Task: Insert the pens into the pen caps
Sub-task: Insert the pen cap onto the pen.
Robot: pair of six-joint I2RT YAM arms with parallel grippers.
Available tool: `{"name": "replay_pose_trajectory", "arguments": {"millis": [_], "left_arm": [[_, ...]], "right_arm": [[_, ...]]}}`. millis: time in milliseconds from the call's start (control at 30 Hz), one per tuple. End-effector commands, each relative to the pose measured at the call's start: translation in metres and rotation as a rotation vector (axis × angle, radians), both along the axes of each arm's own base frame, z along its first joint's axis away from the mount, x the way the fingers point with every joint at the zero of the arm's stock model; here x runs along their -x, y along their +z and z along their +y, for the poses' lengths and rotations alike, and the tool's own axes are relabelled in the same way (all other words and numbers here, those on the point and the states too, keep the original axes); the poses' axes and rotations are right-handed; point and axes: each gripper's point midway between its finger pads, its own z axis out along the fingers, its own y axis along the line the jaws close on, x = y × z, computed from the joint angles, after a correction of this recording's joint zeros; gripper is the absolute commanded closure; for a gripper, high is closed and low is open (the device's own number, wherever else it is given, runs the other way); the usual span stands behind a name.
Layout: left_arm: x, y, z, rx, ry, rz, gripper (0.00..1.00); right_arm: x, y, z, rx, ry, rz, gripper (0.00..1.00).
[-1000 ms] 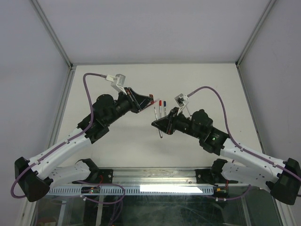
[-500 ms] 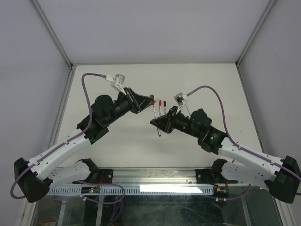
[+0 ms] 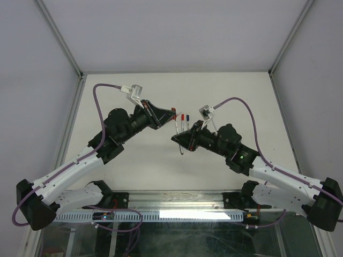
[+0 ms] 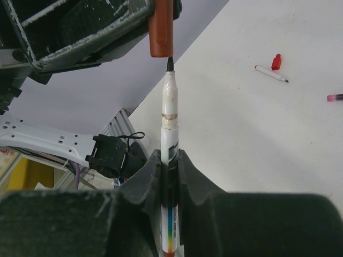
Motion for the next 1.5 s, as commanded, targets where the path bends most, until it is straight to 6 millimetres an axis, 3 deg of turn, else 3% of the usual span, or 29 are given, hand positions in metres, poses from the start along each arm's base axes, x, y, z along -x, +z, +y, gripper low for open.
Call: {"name": "replay_pose_trajectory", "arguments": {"millis": [0,633,900,1400,1467], "left_arm": [[0.003,0.01,-0.002,0.032,-0.023,-0.033,1.0],[0.004,0.011,-0.006,0.043,-0.044,-0.031,1.0],[0.008,0.008,-0.009,0.066,-0.07,-0.015,1.0],[0.007,0.002,-0.012,0.056,-0.076,-0.008,1.0],[0.007,0.004,-0.012,0.058,-0.077,-0.013,0.93]], "right_arm": [[-0.001,0.039,-0.003,-0.102,-0.022,-0.076,1.0],[-0.006,0.034,-0.004,-0.094,-0.052,-0.058,1.0],[-0.017,0.041,-0.004,-0.106,-0.098,-0.082,1.0],[-0.018,0.052,-0.005,-0.113,-0.103,-0.125,1.0],[-0.019,0.053,-0.006,-0.11,-0.106,-0.129,1.0]]}}
